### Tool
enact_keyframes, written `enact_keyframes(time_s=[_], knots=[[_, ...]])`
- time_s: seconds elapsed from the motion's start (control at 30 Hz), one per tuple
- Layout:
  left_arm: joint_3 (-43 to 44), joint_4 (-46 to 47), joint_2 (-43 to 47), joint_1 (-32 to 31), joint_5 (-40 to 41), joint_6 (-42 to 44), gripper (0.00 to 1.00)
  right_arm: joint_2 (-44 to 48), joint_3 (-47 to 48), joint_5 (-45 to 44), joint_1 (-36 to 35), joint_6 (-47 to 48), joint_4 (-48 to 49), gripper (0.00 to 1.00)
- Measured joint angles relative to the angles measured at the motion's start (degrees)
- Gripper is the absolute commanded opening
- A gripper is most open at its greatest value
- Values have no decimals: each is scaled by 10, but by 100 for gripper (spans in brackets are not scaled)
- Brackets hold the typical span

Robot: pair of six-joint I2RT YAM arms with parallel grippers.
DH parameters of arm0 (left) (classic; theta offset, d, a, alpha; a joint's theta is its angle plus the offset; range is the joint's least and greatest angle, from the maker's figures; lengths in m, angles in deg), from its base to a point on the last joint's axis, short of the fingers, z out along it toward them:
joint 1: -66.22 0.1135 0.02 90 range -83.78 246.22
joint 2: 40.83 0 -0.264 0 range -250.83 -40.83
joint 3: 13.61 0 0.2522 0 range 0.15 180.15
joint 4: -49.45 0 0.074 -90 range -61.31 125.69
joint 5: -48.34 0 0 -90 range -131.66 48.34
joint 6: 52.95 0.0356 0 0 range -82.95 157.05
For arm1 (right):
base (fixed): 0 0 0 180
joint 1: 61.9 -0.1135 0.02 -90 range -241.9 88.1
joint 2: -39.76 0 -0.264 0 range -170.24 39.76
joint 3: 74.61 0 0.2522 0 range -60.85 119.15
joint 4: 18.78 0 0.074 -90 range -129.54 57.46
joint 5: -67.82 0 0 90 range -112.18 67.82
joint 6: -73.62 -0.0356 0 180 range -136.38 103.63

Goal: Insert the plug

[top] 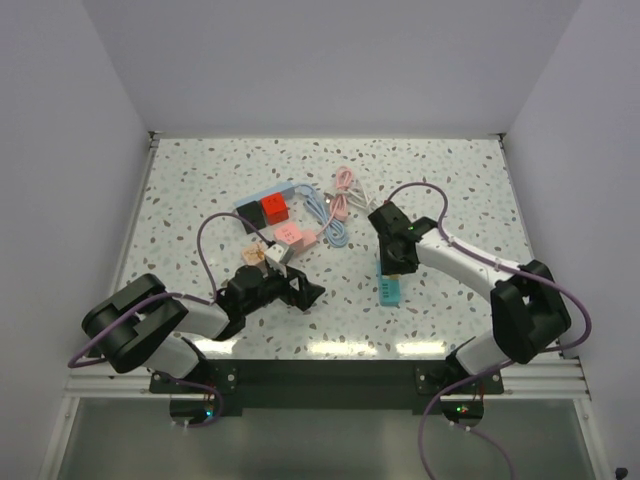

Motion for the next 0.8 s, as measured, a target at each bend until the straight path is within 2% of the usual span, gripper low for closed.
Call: enact_keyframes(time_s=[0.1,0.13,0.17,0.23,0.27,0.33,0.4,0.43,0.57,0.7,0.8], knots=[[0,0,0,0,0,0,100,9,-7,1,0,0,8,0],[0,0,0,0,0,0,100,13,-10,1,0,1,10,3],[0,-1,0,0,1,0,100,17,-11,2,0,1,12,10],[0,-5,0,0,5,0,100,24,-15,3,0,3,17,31],[0,-8,0,0,9,0,100,27,-17,4,0,5,19,46],[1,-16,1,0,16,0,100,28,-19,9,1,9,26,60],[2,-24,2,0,25,0,100,26,-22,13,2,16,31,66],[5,-30,2,0,28,0,100,26,-22,14,3,20,32,73],[23,-56,3,0,46,0,100,36,-22,22,4,35,39,86],[32,-84,32,0,61,0,100,88,-19,24,4,57,42,98],[44,-119,74,0,86,1,100,151,-17,22,5,77,54,98]])
